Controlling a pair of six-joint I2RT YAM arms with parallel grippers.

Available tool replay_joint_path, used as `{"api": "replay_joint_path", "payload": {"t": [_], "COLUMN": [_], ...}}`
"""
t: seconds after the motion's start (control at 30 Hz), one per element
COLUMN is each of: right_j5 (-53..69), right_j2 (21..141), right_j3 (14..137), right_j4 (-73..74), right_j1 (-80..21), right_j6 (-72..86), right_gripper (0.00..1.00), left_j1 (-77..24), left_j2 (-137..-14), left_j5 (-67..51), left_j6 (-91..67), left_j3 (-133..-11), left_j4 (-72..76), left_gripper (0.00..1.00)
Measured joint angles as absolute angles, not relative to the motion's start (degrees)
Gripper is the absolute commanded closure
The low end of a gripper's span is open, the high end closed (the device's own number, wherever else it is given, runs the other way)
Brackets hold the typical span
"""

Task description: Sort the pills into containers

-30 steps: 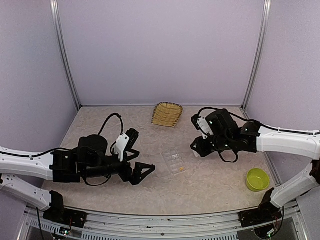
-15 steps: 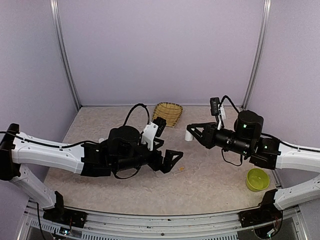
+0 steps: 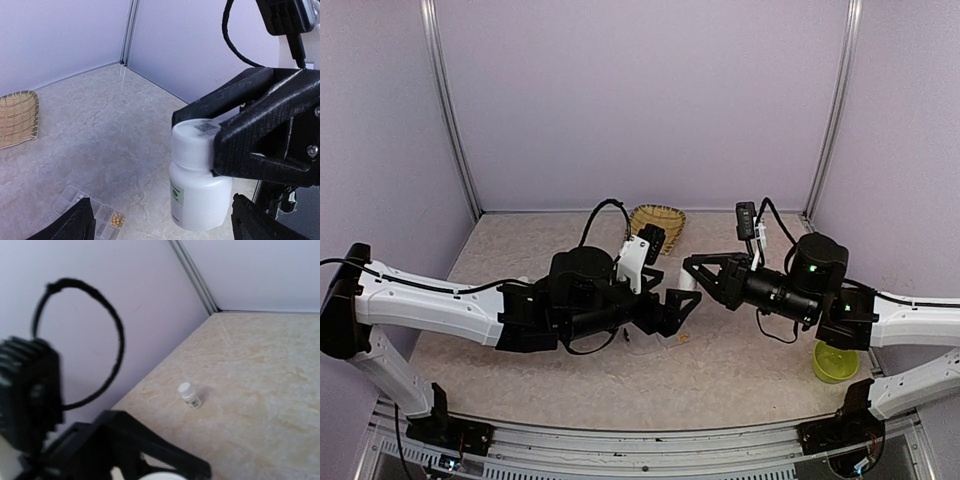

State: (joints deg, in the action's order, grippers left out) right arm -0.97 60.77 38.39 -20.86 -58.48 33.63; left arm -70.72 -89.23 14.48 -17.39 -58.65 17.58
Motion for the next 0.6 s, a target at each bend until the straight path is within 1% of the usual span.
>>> {"api": "replay_joint_path", "payload": {"t": [0.07, 0.1, 0.13, 0.4, 0.57, 0.6], "right_j5": [-1.10, -1.10, -1.45, -2.15, -2.13, -2.11], "right_j2": [60.77, 60.77, 60.77, 61.01, 61.54, 61.71], "right_j3": [38.37, 38.37, 38.35, 38.28, 38.28, 38.28], "right_j4": [-21.43, -21.69, -21.85, -22.61, -22.59, -22.59], "right_j1": [-59.09, -59.31, -59.53, -59.83, -60.07, -60.29], "right_j6": [33.74, 33.76, 33.76, 33.98, 34.20, 34.22], "right_gripper": [0.94, 0.94, 0.94, 0.94, 0.95, 0.94], "left_j1": [-70.46, -70.28, -70.08, -69.56, -69.14, -68.99], "left_j2": [-89.45, -89.54, -89.60, -89.65, -89.65, -89.65], "left_j5": [14.50, 14.44, 14.11, 11.94, 11.07, 10.92], "left_j6": [-17.47, -17.58, -17.47, -17.63, -17.28, -17.23], "left_j3": [-58.65, -58.65, -58.65, -58.65, -58.65, -58.65], "left_j4": [17.61, 17.63, 17.69, 18.65, 18.85, 18.94], "left_gripper": [0.25, 0.28, 0.28, 0.30, 0.22, 0.21]}}
